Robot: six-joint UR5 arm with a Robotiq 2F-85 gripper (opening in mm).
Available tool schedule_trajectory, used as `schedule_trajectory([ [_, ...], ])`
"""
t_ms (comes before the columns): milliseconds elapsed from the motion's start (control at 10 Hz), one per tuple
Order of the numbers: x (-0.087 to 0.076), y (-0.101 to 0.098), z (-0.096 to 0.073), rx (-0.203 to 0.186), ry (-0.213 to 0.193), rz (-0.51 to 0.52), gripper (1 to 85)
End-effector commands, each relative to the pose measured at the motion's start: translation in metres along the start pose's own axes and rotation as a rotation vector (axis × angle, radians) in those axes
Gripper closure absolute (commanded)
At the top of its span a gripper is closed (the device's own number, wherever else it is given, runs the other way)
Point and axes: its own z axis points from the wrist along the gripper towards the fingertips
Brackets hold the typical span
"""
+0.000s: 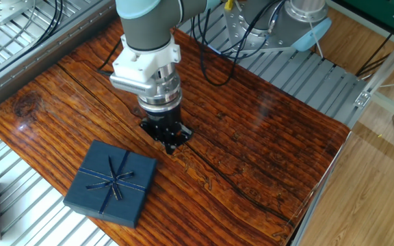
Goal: Slide the outer casing onto the gift box
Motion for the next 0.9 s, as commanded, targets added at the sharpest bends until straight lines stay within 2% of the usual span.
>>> schedule_trajectory([
  [0, -0.015, 0.005, 0.001, 0.0, -0.028, 0.003, 84.7],
  [400, -0.035, 0.002, 0.004, 0.015, -0.075, -0.003, 84.7],
  [800, -0.044, 0.002, -0.003, 0.046, -0.089, 0.021, 84.7],
])
